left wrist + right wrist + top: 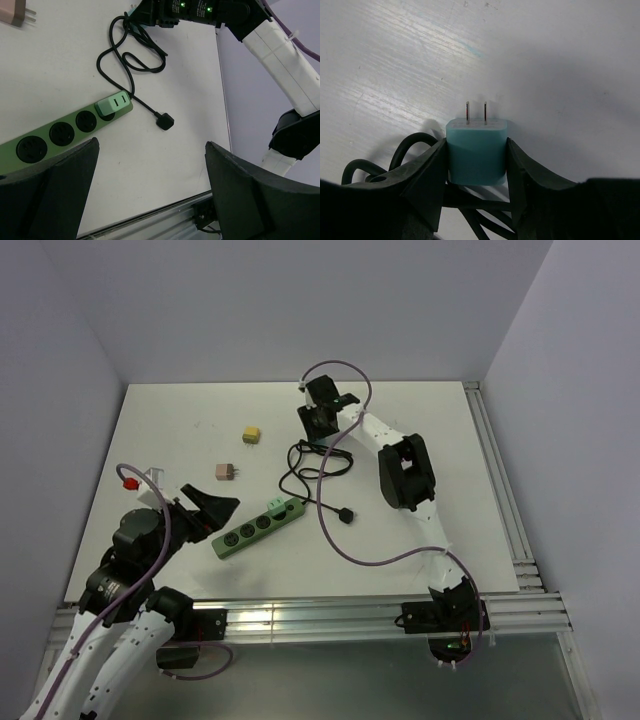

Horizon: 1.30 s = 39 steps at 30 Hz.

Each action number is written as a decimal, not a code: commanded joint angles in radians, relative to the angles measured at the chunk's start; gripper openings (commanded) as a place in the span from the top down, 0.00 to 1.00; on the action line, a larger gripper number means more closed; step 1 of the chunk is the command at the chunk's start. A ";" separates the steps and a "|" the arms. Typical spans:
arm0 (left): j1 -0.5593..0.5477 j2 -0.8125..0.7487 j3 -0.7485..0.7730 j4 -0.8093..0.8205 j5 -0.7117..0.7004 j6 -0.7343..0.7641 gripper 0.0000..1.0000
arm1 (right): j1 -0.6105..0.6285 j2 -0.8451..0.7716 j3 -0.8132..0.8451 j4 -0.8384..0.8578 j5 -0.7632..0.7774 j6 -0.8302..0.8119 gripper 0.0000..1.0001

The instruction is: Insert the plug

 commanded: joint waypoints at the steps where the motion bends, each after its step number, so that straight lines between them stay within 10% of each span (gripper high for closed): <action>1: 0.004 -0.027 0.032 -0.026 0.009 -0.022 0.07 | 0.012 -0.096 -0.044 0.062 0.082 0.021 1.00; 13: 0.004 0.009 0.055 -0.077 0.110 -0.109 0.09 | 0.003 -0.419 -0.140 0.170 0.005 0.113 1.00; 26: 0.006 0.078 0.074 0.018 0.353 -0.056 0.11 | 0.179 -1.113 -1.129 0.487 -0.533 0.050 1.00; 39: 0.004 0.116 -0.106 0.227 0.591 -0.114 0.09 | 0.531 -1.354 -1.371 0.579 -0.356 0.112 1.00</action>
